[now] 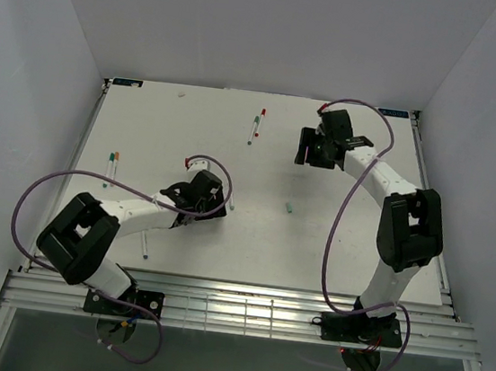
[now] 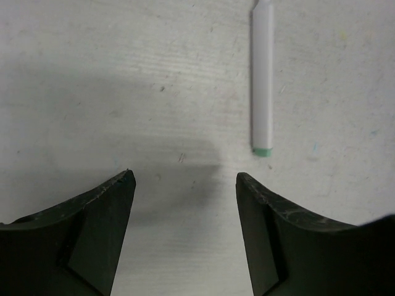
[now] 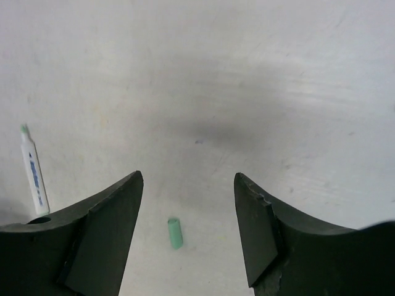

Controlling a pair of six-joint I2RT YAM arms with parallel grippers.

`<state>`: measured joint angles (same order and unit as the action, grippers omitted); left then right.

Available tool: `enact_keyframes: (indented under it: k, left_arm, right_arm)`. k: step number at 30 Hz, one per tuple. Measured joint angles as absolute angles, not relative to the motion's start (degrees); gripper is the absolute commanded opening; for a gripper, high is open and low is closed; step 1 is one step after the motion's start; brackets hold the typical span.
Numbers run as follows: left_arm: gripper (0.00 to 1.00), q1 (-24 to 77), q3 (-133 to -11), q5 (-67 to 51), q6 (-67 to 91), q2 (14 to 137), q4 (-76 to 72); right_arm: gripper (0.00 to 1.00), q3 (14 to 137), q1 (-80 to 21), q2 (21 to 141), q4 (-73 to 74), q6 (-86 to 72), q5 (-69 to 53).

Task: Open the pen caps

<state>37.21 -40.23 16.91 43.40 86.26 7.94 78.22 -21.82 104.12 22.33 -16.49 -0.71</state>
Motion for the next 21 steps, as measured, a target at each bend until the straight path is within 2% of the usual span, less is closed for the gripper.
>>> enact_keyframes:
  k: [13,21]
  left_arm:
    - [0.77,37.2,-39.2,11.7,40.9,65.6,14.6]
    - [0.77,37.2,-40.7,8.3,39.4,63.5,14.8]
  right_arm:
    - [0.60,98.6,-9.3,119.2,28.3,-12.9,5.2]
    - [0.55,105.4,-6.6,126.6,30.5,-11.1,5.8]
